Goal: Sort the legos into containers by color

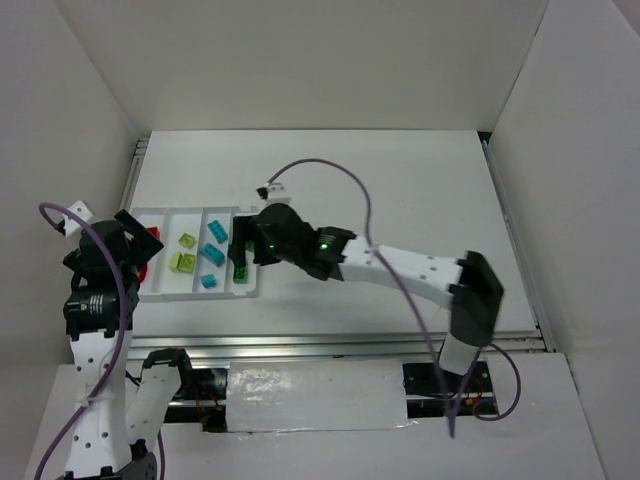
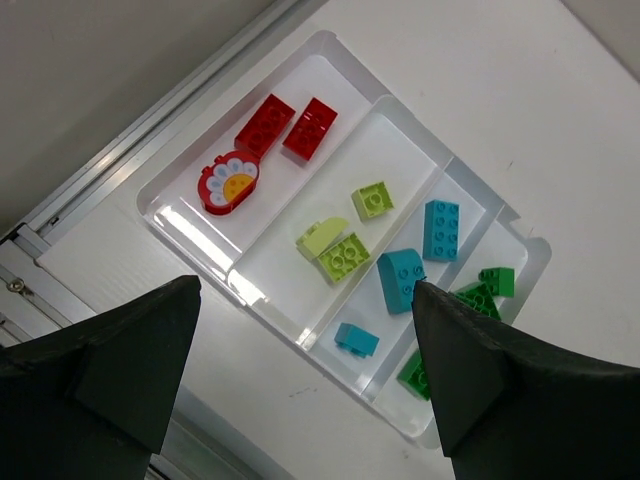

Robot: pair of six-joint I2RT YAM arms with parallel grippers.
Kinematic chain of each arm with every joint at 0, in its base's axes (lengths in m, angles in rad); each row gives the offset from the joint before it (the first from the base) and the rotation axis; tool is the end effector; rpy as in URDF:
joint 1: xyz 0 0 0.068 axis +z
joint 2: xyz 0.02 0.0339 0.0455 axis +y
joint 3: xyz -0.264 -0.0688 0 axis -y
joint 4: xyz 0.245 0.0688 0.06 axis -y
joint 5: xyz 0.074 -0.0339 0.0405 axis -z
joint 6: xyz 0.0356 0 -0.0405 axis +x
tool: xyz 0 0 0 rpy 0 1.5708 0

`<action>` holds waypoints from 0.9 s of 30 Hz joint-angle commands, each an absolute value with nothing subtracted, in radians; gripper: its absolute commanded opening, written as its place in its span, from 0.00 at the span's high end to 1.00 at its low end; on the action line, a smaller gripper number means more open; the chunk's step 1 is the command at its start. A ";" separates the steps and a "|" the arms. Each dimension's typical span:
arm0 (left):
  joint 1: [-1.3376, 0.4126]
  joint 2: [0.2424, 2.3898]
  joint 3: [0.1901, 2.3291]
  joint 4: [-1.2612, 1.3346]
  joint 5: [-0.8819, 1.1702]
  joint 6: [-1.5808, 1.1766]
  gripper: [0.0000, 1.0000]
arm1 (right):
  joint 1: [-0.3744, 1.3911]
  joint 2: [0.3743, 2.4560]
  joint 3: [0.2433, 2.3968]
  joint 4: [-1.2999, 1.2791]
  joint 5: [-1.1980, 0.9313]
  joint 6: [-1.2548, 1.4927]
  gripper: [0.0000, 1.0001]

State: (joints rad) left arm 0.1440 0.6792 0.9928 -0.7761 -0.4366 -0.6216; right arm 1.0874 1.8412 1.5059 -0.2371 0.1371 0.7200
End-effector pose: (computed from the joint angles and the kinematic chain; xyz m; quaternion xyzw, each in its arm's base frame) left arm 0.1208 0.0327 0.3646 -0.4158 0.7275 0.0574 0.5427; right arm 0.2058 0.3815 0.2848 -0.1278 0.8672 0.3380 0.3427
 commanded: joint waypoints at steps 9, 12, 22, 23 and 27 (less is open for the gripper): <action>0.049 0.839 1.313 -0.932 -0.224 -0.463 0.01 | 1.207 1.042 1.497 -0.903 0.883 0.598 0.00; 0.046 0.786 1.405 -1.006 -0.258 -0.433 0.00 | 1.210 0.912 1.511 -1.046 0.916 0.665 0.00; 0.008 0.385 1.269 -1.078 -0.111 -0.423 0.00 | 1.207 0.586 1.491 -1.351 0.879 0.756 0.00; 0.008 0.376 1.246 -1.094 -0.144 -0.443 0.00 | 1.206 0.548 1.482 -1.362 0.876 0.762 0.00; 0.008 0.339 1.187 -1.077 -0.121 -0.450 0.01 | 1.189 0.476 1.437 -1.335 0.856 0.736 0.00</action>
State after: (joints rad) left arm 0.0132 0.3241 1.2217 -1.0809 -0.1421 -0.4492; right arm 1.2007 0.4999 1.4723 -1.2995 0.8570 0.7311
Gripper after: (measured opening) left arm 0.994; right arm 0.996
